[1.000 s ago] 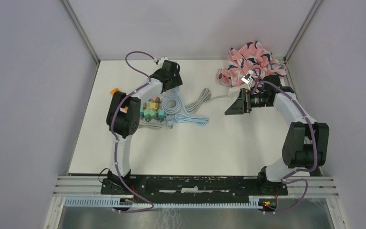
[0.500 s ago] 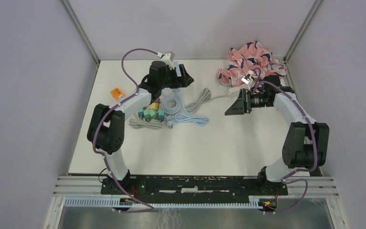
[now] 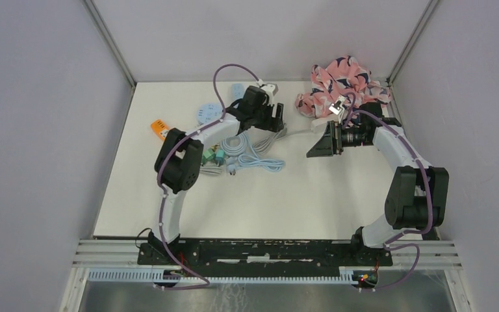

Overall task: Pull the plug off the socket
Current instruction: Move the socket to the center of the board.

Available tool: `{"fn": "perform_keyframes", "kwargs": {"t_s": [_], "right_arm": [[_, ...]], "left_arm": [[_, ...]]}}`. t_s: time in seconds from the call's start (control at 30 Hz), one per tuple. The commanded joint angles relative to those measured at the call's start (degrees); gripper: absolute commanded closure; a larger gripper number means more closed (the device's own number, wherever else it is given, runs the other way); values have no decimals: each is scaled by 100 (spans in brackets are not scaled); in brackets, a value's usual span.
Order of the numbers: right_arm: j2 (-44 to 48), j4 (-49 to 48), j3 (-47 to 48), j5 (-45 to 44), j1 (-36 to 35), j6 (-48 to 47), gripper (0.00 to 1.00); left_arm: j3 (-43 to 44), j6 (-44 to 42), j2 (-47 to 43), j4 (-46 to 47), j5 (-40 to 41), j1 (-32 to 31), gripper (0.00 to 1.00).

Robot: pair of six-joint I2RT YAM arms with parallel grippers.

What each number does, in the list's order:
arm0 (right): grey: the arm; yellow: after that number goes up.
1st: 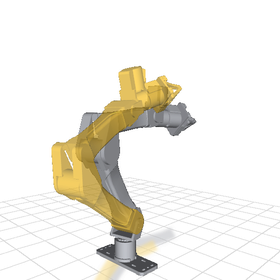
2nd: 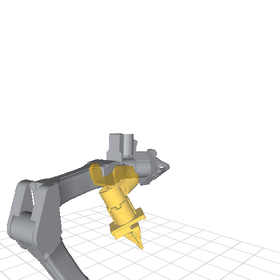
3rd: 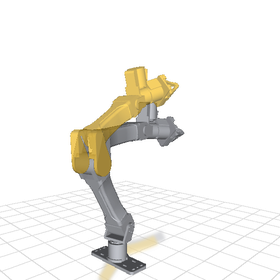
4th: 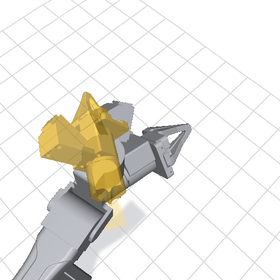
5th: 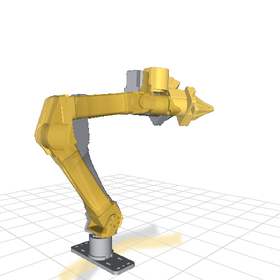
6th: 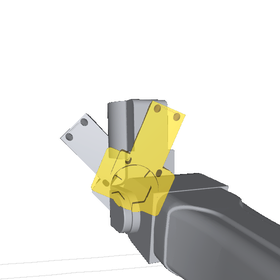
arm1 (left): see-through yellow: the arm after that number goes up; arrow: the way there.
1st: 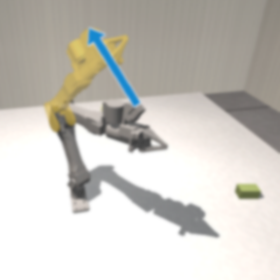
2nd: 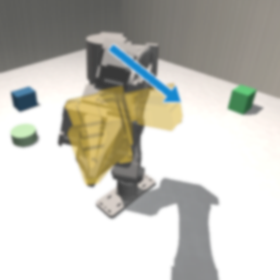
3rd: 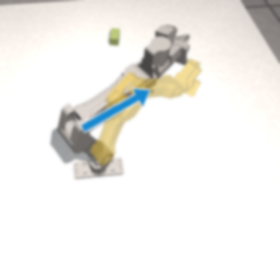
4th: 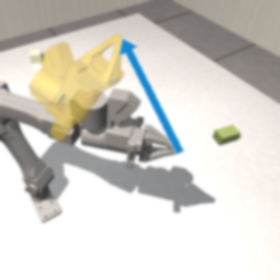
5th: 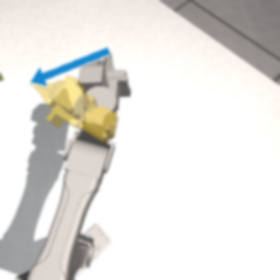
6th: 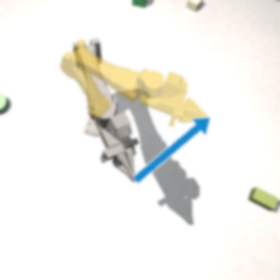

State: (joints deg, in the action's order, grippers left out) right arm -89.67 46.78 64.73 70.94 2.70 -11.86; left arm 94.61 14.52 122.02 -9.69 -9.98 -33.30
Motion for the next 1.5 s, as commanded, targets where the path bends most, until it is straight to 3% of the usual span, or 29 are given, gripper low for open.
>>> {"fn": "perform_keyframes", "kwargs": {"t_s": [0.0,0.33,0.6,0.7,1.2,1.47], "right_arm": [[57,-11,269,171,27,-115,0],[58,15,285,191,31,-133,0],[82,35,292,209,35,-141,0],[103,49,303,231,32,-141,0],[336,326,481,374,281,-320,0],[451,369,527,361,541,-378,0]], "left_arm": [[989,-846,567,-1083,739,-218,20],[1828,-1052,1406,-1712,524,-301,38],[2165,-1125,1458,-1787,214,-322,84],[2311,-1207,1284,-1711,248,-397,95],[1380,-1320,-578,-1104,488,-982,97],[-373,-1337,-1883,-771,138,-1261,97]]}}
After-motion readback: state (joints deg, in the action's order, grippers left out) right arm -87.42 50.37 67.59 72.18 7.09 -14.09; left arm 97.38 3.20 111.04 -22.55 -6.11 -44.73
